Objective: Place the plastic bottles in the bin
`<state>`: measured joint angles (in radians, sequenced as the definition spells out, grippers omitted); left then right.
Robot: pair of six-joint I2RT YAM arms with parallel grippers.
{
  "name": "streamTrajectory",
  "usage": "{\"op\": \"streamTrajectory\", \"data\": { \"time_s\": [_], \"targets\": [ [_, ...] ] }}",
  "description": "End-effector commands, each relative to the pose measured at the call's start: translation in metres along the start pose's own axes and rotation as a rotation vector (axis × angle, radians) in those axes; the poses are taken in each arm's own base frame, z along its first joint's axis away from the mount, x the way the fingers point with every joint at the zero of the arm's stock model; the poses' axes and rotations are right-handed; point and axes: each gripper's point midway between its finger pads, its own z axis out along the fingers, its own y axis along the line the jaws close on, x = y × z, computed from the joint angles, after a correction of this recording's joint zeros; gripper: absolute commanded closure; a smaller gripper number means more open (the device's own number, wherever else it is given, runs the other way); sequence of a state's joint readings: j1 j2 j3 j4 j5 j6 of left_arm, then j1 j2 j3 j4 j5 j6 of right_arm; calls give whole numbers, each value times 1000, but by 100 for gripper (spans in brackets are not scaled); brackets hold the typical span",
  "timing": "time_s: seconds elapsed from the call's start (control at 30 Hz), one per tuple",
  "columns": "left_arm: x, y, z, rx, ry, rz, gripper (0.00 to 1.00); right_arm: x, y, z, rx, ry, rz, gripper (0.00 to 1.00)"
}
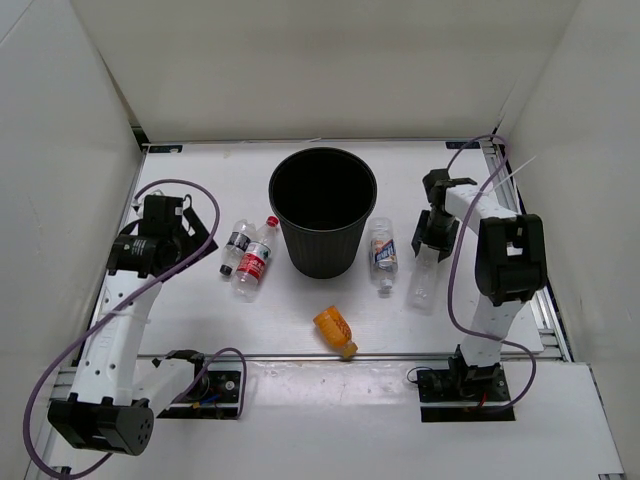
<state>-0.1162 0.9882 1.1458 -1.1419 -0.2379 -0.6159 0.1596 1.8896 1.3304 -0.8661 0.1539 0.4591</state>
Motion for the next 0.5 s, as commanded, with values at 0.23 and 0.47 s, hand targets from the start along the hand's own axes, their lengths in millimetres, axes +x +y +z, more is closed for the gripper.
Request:
{"op": "streamTrajectory", "data": {
  "time_s": [0.23,0.47],
  "targets": [
    [-6,-19,11,61,-20,-71,0,-15,-20,-107,-10,-160,178,65],
    [7,-13,31,26,4,-62,0,-75,32,-352,-467,-788,149,60]
  ]
}}
